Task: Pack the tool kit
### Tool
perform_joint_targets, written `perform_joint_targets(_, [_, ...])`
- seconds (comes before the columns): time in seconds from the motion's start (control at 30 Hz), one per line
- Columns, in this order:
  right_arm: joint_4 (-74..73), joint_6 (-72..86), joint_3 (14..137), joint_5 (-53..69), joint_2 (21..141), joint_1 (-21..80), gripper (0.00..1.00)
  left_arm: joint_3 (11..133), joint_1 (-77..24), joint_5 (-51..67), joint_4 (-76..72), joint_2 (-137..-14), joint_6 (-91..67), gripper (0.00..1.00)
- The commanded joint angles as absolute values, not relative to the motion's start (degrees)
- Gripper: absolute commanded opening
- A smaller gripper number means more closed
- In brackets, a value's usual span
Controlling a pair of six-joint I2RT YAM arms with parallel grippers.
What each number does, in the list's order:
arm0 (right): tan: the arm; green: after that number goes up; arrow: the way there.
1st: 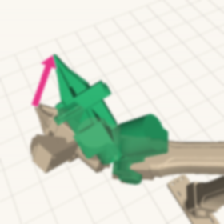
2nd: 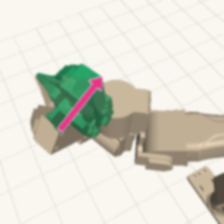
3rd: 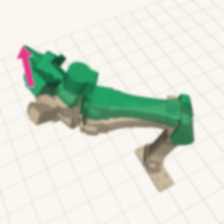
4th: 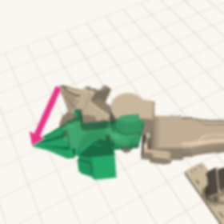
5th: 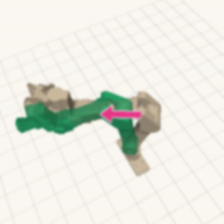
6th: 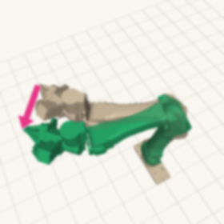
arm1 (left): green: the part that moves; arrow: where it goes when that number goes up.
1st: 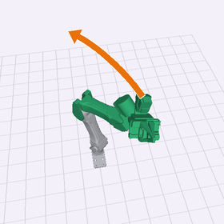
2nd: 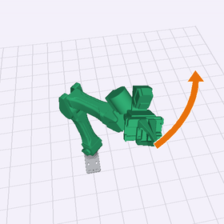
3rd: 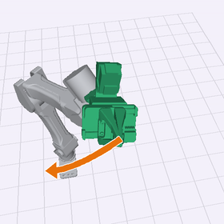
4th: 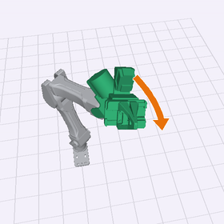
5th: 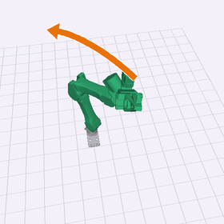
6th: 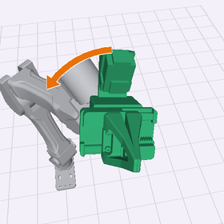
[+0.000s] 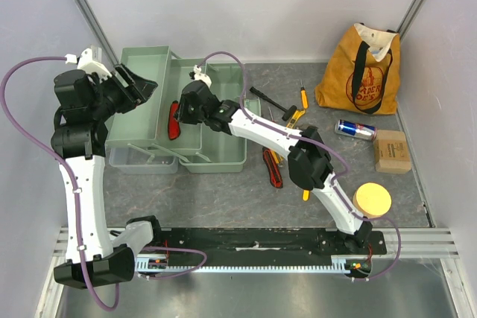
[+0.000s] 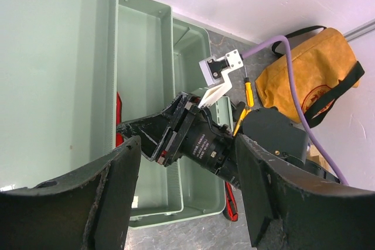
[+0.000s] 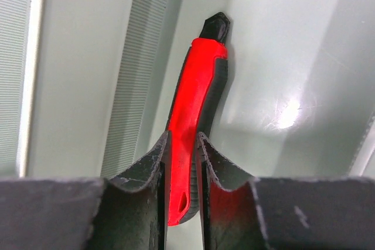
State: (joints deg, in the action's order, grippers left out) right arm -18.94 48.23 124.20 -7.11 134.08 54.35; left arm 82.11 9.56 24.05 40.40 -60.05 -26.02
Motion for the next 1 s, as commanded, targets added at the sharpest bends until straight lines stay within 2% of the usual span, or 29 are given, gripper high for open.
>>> perform_joint_targets(0.0, [-18.19, 46.41, 124.37, -6.86, 129.29, 54.05, 0.27, 82.09, 9.49, 24.43, 39.64, -59.94, -25.93, 0.72])
perform_joint_targets(0.17, [-18.72, 42.38, 123.14, -9.57, 124.82, 53.88, 0.32, 82.44, 9.32, 25.31, 39.64, -60.12, -26.19, 0.72])
perform_joint_targets(0.4, [-24.68, 31.83, 117.09, -15.99, 111.47, 50.28, 0.45, 83.49, 8.88, 28.91, 39.29, -60.99, -25.75, 0.72])
perform_joint_targets(0.47, [-27.15, 30.59, 111.65, -17.66, 106.11, 47.91, 0.49, 83.93, 8.53, 30.66, 38.85, -61.35, -25.84, 0.72])
perform_joint_targets(0.73, [-34.44, 23.39, 86.34, -18.73, 85.28, 38.85, 0.78, 84.46, 6.59, 34.19, 37.09, -61.96, -24.96, 0.72])
perform_joint_targets(0.87, [-36.03, 20.13, 75.17, -14.25, 80.08, 38.76, 0.84, 84.38, 6.5, 33.49, 37.09, -62.22, -24.52, 0.72])
perform_joint_targets(0.97, [-35.86, 19.51, 67.44, -8.63, 79.1, 38.76, 0.85, 84.03, 6.42, 33.57, 37.09, -62.58, -24.78, 0.72])
